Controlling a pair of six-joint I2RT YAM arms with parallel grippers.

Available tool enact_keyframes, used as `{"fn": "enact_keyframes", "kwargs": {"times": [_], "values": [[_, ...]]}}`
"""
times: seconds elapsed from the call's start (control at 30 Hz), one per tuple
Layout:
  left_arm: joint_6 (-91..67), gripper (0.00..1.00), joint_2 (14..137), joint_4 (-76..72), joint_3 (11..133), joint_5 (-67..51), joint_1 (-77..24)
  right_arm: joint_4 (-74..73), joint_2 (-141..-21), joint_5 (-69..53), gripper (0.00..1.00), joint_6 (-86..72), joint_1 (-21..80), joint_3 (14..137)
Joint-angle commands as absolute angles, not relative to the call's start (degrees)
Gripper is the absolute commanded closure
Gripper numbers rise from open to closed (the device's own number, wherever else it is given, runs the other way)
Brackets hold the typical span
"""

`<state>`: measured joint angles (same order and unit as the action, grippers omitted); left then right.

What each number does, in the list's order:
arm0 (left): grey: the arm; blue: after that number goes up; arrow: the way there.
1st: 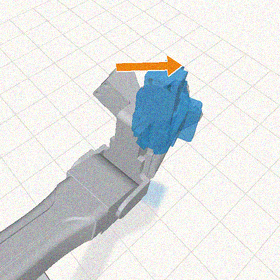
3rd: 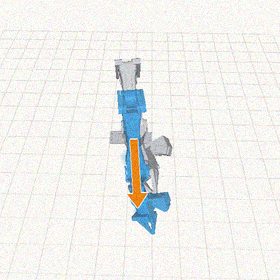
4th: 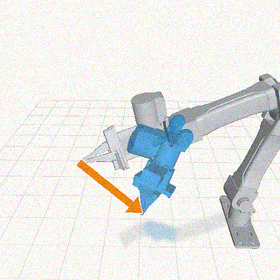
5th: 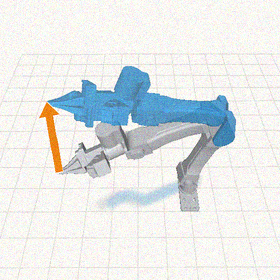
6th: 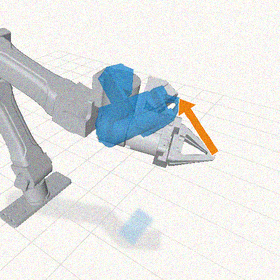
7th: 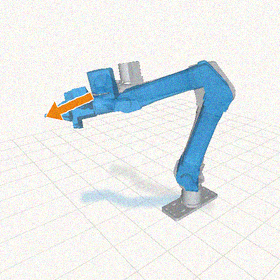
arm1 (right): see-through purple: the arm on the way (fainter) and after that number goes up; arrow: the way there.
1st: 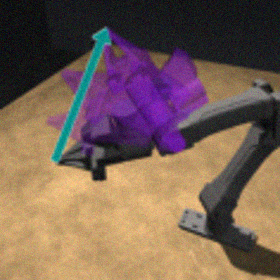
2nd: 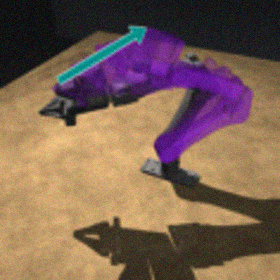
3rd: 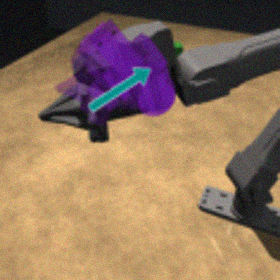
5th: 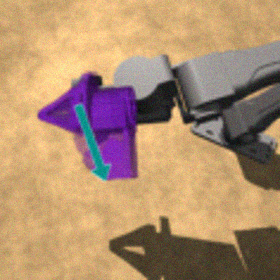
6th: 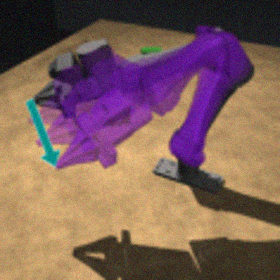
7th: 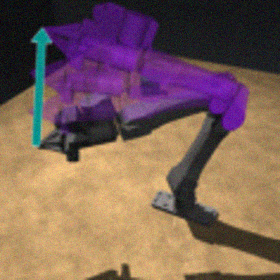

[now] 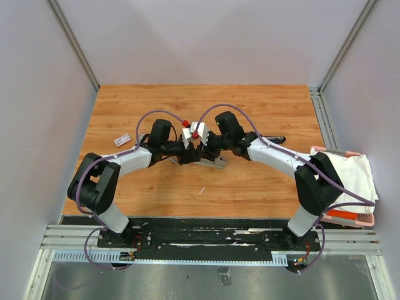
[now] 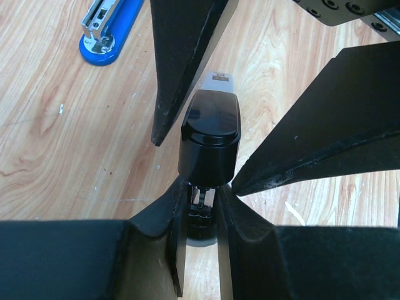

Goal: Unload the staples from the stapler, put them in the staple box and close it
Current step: Unload the staple at the center of the board.

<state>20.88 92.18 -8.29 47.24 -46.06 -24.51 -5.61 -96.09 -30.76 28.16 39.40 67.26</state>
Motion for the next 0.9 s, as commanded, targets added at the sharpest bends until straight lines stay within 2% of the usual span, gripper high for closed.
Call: {"fn": "enact_keyframes", "kwargs": {"times": [0.0,0.37,0.87], "values": [[19.1,1.0,91.1,-11.9,48.2,-47.1,-24.6,-0.6,-93.7,-27.1,0.52,27.2,40.5,64.6],[18.3,1.0,91.0,-12.5,48.1,-47.0,-24.6,8.2,-92.2,-17.0,0.53,24.9,42.0,58.8],[19.8,1.0,90.2,-12.6,46.8,-45.7,-24.6,11.7,-91.4,-4.6,0.57,20.5,42.2,58.4]]}}
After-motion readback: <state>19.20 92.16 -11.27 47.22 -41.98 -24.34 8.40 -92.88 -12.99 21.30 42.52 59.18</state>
